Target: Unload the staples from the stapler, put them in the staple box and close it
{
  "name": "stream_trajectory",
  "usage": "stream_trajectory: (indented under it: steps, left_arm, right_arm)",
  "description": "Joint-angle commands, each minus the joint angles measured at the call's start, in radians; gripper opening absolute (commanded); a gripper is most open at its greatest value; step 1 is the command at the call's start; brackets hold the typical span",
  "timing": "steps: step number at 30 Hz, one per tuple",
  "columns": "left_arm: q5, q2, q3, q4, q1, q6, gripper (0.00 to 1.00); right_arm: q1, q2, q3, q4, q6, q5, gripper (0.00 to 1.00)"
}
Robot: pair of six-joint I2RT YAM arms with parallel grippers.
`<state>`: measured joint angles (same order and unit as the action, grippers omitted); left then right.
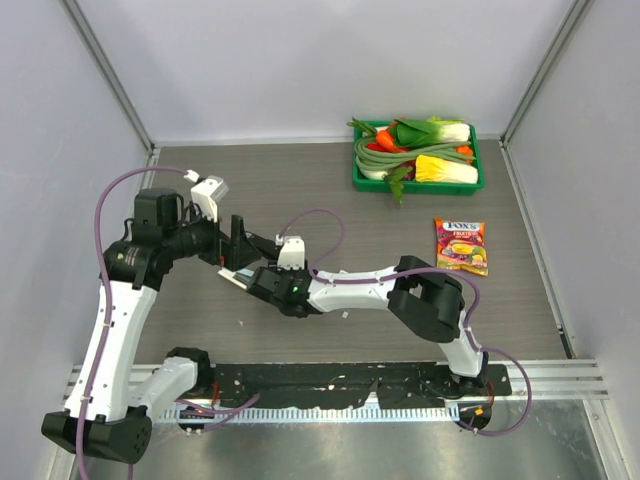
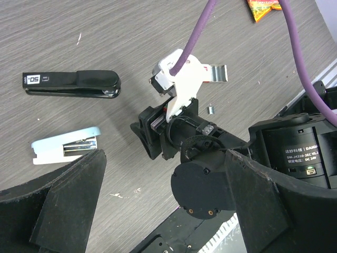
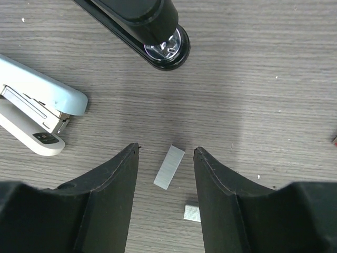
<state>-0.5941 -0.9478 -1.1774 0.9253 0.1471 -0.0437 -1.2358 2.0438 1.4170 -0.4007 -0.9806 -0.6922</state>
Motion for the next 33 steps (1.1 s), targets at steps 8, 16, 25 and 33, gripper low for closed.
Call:
stream_trajectory:
  steps: [8, 16, 25, 33]
  left_arm:
    - [-0.019, 0.010, -0.002, -0.040, -0.004, -0.015, 1.00]
    - [-0.012, 0.032, -0.008, -0.025, -0.004, -0.005, 1.00]
    - [-0.006, 0.037, -0.014, -0.016, -0.004, 0.004, 1.00]
    - [-0.003, 0.032, -0.016, -0.020, -0.003, 0.007, 1.00]
  right_arm:
    - [-0.017, 0.006, -0.001, -0.052, -0.144, 0.003, 0.52]
    - [-0.022, 0.035, 0.011, -0.056, -0.161, 0.008, 0.51]
    - [-0.022, 0.064, 0.023, -0.089, -0.181, -0.013, 0.42]
    - [-0.022, 0.078, 0.026, -0.144, -0.184, -0.023, 0.29]
